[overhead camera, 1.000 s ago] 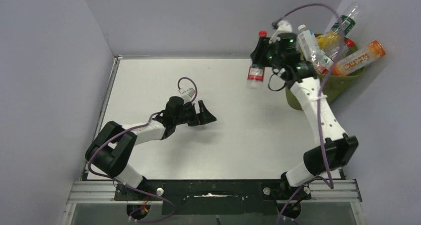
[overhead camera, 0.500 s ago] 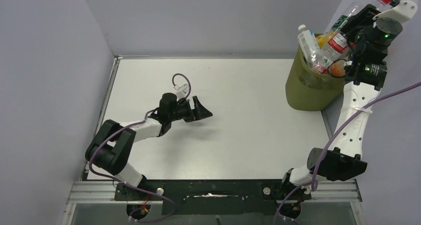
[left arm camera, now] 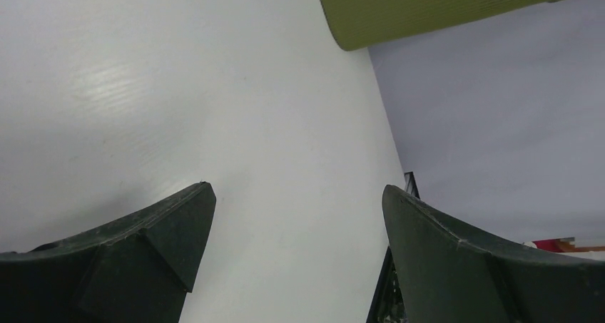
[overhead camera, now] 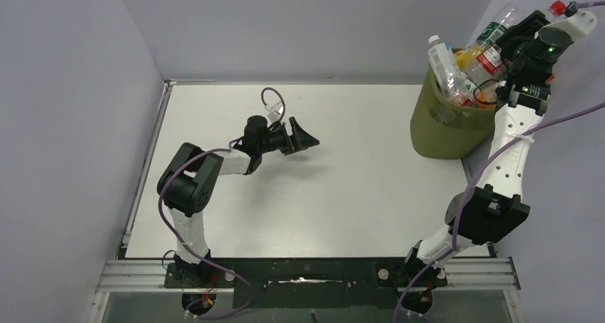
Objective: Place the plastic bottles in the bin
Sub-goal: Place the plastic bottle in the trash bin, then reset both arms
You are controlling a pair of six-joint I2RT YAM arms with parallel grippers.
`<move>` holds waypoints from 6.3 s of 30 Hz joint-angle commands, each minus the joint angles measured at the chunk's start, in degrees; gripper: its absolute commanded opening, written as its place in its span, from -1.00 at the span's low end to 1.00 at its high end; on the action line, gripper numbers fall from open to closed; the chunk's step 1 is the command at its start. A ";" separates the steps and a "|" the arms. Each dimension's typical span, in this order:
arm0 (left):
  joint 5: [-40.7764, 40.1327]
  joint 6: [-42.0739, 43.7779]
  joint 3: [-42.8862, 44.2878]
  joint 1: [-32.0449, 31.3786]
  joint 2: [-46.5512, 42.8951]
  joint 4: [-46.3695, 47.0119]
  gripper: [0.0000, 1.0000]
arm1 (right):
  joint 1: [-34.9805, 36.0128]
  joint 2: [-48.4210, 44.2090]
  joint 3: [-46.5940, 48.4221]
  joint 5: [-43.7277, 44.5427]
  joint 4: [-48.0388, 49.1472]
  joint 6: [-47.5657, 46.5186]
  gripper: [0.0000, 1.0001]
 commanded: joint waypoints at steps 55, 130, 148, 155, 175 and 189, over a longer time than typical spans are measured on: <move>2.57 -4.62 8.54 -2.40 6.32 9.83 0.79 | 4.41 0.80 -7.59 -2.18 10.86 0.09 0.65; -39.27 33.31 -34.93 23.64 -45.43 -9.16 0.79 | 36.46 -20.41 -75.59 5.15 34.17 -20.38 0.95; -33.66 35.62 -42.29 34.66 -31.24 19.09 0.79 | 28.96 -13.74 -83.92 7.77 56.10 -29.77 0.95; -28.63 35.25 -39.72 37.02 -27.67 18.91 0.79 | 27.79 -11.11 -86.95 8.92 61.33 -28.14 0.95; -28.16 34.54 -47.11 37.33 -34.98 23.79 0.79 | 27.72 -7.84 -90.99 20.62 74.75 -28.88 0.95; -28.52 34.28 -47.98 37.35 -36.08 24.11 0.79 | 20.49 -3.94 -101.71 9.87 97.47 -25.60 0.95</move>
